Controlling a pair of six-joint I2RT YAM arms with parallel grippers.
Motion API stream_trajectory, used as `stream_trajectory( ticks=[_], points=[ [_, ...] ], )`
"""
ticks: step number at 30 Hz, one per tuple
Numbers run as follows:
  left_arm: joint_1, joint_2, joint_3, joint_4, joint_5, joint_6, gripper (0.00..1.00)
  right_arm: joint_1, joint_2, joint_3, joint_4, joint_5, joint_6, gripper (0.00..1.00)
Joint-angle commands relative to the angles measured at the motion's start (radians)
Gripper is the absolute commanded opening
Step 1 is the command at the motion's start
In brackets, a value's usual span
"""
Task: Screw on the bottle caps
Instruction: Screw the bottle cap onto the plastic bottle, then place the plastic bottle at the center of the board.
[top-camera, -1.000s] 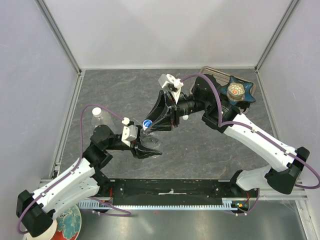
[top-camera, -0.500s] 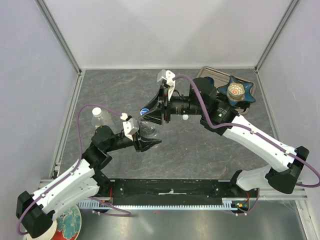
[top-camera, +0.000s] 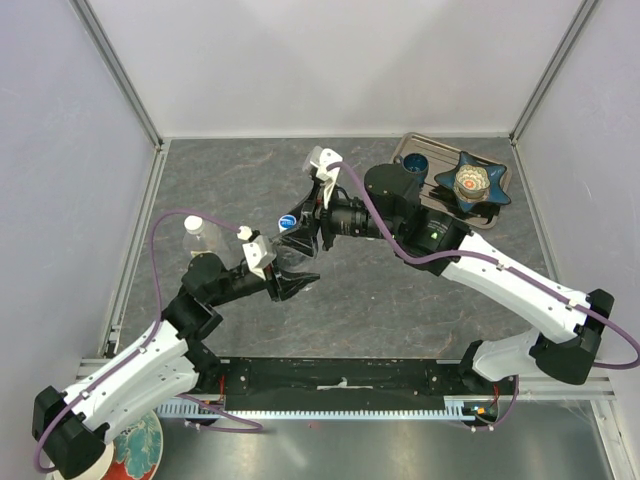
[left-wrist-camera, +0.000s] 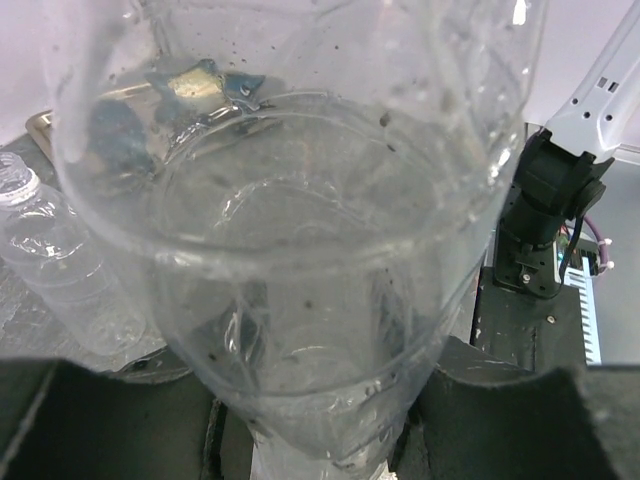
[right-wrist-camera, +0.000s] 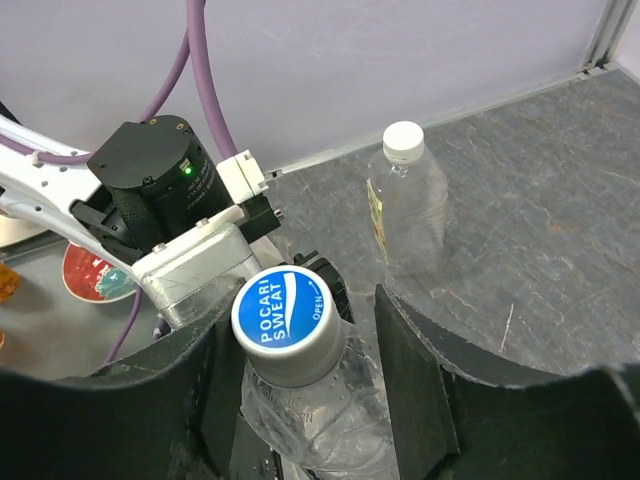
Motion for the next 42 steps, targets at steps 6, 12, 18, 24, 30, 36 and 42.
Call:
stream_trajectory(
  ticks=[6,12,18,24,30,36,42],
  points=[
    [0.005,-0.03,0.0,0.078,-0.029,0.025,0.02,0.014,0.002,0.041,-0.043,0.068,-0.043,0.19],
    [0.012,-0.051,-0.003,0.075,-0.101,0.002,0.36,0.021,0.033,0.079,-0.037,0.089,-0.076,0.11],
    [0.038,-0.118,0.003,0.034,-0.263,-0.014,0.99,0.02,0.112,0.145,-0.043,0.126,-0.125,0.08],
    [0.046,-0.217,0.035,-0.04,-0.427,0.019,0.99,0.014,0.233,0.231,-0.04,0.164,-0.174,0.07],
    [0.049,-0.276,0.12,-0.008,-0.756,0.107,0.99,0.005,0.418,0.265,0.129,0.254,-0.189,0.08],
    [0.061,-0.292,0.227,-0.073,-0.848,0.216,0.99,-0.006,0.617,0.309,0.357,0.36,-0.174,0.08],
    [0.064,-0.296,0.295,-0.176,-0.886,0.181,0.99,-0.012,0.772,0.353,0.532,0.465,-0.171,0.07]
  ],
)
